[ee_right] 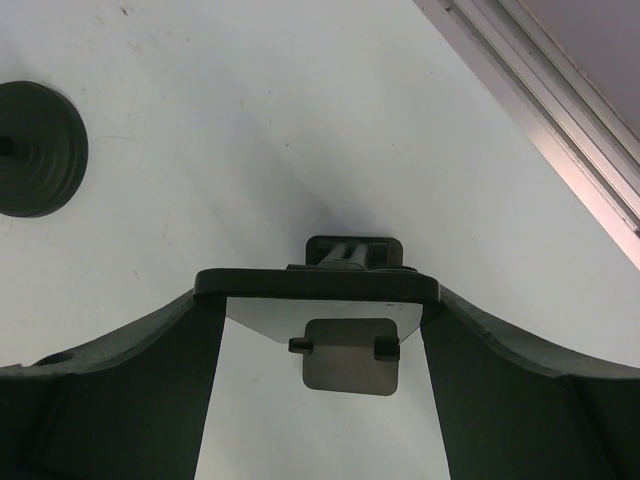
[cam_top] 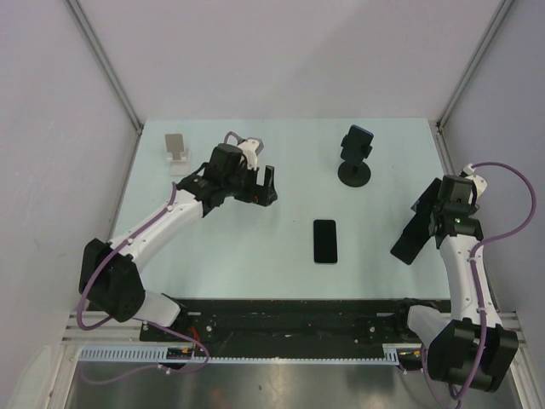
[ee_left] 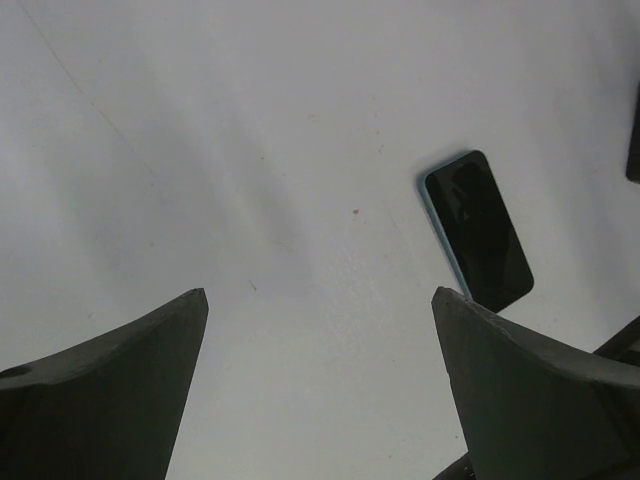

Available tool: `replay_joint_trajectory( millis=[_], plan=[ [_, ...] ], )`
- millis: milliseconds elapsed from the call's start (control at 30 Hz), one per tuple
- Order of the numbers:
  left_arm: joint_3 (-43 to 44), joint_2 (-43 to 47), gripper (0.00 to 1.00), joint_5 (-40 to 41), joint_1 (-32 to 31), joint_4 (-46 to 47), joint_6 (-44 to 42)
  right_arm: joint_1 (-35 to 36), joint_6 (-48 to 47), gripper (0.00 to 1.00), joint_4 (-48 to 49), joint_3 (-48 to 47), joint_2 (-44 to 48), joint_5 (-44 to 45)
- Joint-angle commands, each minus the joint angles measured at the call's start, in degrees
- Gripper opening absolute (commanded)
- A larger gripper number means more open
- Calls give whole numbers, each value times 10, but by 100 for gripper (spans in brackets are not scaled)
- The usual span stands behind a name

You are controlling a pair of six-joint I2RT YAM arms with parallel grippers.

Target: Remove the phone from the phone stand

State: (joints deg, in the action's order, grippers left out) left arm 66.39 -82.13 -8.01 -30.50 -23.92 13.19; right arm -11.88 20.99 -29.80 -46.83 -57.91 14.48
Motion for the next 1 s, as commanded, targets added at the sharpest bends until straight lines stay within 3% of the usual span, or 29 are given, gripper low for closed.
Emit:
replay_joint_trajectory(
  millis=[0, 133, 333, 667, 967],
  plan=[
    [41, 11, 100, -45, -11, 18, 13, -1, 0, 10, 14, -19, 39, -9],
    [59, 12, 100, -54, -21, 19, 12, 11, -12, 0, -8, -49, 52, 0],
    [85, 12, 100, -60, -55, 27, -8, 59, -37, 0, -33, -129, 55, 10],
    [62, 50, 100, -78, -133, 129, -55, 185, -6, 0, -35, -233, -5, -122],
    [19, 63, 97, -108, -173, 215, -88, 238, 65, 0, 7, -237, -62, -271]
  ],
)
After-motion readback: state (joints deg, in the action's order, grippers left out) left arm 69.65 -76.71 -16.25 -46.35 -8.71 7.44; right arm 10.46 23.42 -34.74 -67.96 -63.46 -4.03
